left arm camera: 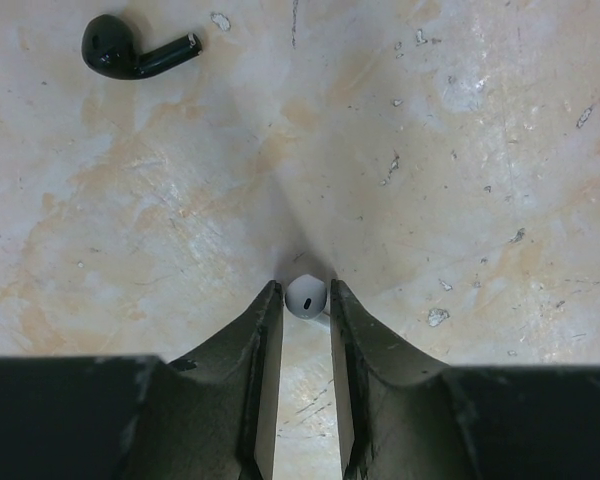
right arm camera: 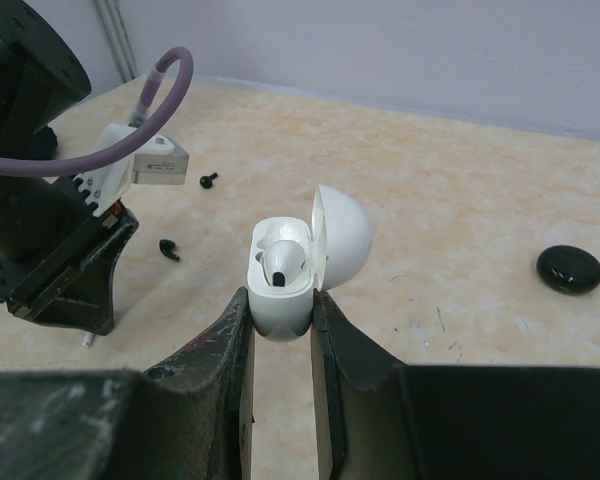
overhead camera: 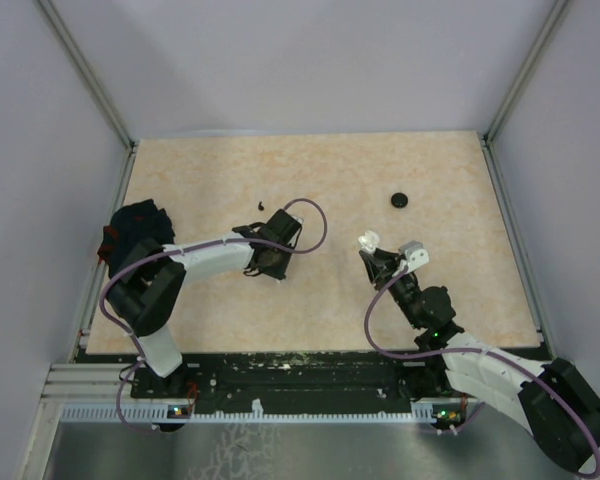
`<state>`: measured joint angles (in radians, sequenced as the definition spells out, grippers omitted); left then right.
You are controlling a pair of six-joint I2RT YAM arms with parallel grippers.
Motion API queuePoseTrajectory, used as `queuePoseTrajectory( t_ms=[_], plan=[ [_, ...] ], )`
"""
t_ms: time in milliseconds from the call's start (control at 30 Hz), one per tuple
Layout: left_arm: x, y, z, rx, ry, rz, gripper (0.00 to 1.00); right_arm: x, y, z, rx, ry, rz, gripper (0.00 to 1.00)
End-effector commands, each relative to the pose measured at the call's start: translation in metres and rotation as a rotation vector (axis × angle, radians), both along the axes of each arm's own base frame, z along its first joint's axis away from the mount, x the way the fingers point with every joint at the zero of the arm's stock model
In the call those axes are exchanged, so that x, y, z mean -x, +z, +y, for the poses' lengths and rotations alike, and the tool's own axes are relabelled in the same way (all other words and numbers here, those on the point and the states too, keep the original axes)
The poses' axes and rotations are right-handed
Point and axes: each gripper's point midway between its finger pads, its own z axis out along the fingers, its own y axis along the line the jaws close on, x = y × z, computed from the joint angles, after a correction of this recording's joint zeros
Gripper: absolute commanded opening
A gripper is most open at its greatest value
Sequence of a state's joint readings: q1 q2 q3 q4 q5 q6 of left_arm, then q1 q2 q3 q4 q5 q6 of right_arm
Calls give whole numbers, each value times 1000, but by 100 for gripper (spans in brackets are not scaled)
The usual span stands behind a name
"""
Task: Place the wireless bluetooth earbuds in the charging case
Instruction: Pick up the earbud from the center of the board.
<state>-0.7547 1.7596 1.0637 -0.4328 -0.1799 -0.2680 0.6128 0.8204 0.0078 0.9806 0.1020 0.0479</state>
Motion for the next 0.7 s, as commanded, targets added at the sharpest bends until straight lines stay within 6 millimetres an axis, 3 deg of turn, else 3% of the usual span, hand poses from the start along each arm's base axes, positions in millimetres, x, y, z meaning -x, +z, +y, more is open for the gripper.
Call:
queuePoseTrajectory(
  t_ms=[0, 667],
  plan=[
    [14, -5, 8, -20, -26, 66, 32, 2, 18, 3, -40, 19, -56, 0],
    [7, -10, 8, -36, -61, 48, 29, 2, 15, 6, -33, 32, -46, 0]
  ],
)
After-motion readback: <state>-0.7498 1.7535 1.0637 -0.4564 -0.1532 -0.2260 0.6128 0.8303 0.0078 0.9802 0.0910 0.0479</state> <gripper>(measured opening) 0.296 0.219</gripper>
